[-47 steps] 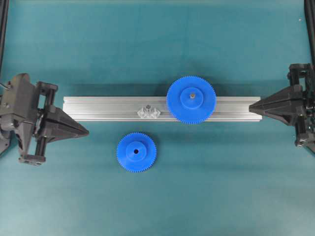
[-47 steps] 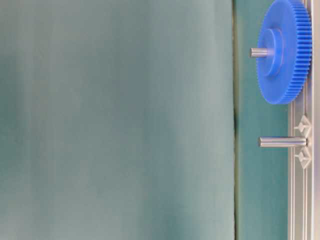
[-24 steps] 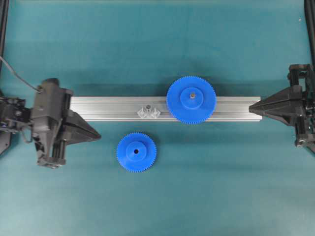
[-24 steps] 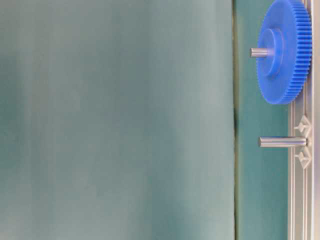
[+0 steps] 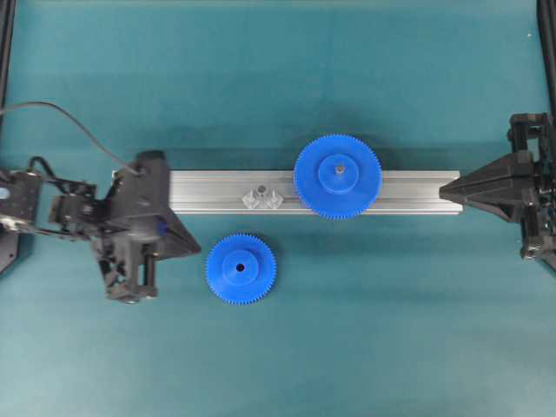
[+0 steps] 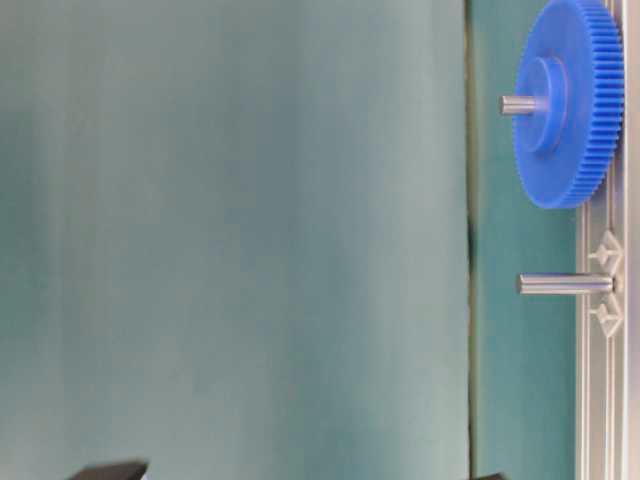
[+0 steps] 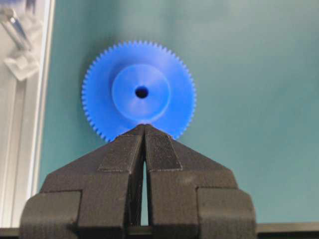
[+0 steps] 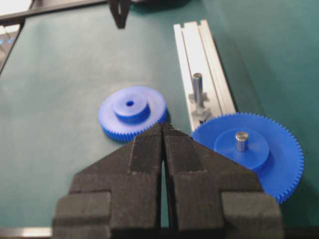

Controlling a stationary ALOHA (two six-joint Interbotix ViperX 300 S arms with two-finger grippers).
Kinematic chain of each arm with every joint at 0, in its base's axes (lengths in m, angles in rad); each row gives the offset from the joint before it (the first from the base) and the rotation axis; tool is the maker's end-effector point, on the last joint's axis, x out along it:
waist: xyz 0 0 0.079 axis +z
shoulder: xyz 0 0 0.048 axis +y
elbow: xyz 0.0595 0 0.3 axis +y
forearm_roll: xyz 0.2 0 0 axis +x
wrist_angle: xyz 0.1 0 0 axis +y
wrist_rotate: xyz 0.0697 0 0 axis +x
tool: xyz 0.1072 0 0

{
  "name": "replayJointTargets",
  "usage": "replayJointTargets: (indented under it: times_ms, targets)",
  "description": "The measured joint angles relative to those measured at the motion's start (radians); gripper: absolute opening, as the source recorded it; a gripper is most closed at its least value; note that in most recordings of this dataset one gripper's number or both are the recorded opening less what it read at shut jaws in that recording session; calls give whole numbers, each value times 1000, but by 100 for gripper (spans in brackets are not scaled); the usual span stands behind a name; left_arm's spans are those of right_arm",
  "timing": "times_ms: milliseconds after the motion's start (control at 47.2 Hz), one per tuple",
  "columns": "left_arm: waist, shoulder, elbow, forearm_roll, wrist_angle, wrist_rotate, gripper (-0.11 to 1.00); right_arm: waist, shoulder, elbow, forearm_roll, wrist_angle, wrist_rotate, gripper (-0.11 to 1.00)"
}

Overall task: Find the location of the shaft and insert the small gear.
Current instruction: 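Position the open left gripper above the small blue gear's hub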

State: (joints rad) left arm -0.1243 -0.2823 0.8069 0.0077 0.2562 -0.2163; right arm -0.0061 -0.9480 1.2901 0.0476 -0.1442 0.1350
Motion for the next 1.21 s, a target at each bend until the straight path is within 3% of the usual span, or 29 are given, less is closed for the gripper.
replayJointTargets:
  times_ms: [339, 1208]
  targets:
    - [0, 91, -74, 0, 44, -5, -2, 0, 0, 3, 0, 8, 0, -2]
    - [-2, 341, -321, 6, 308, 15, -2, 0, -3, 3, 0, 97, 0, -2]
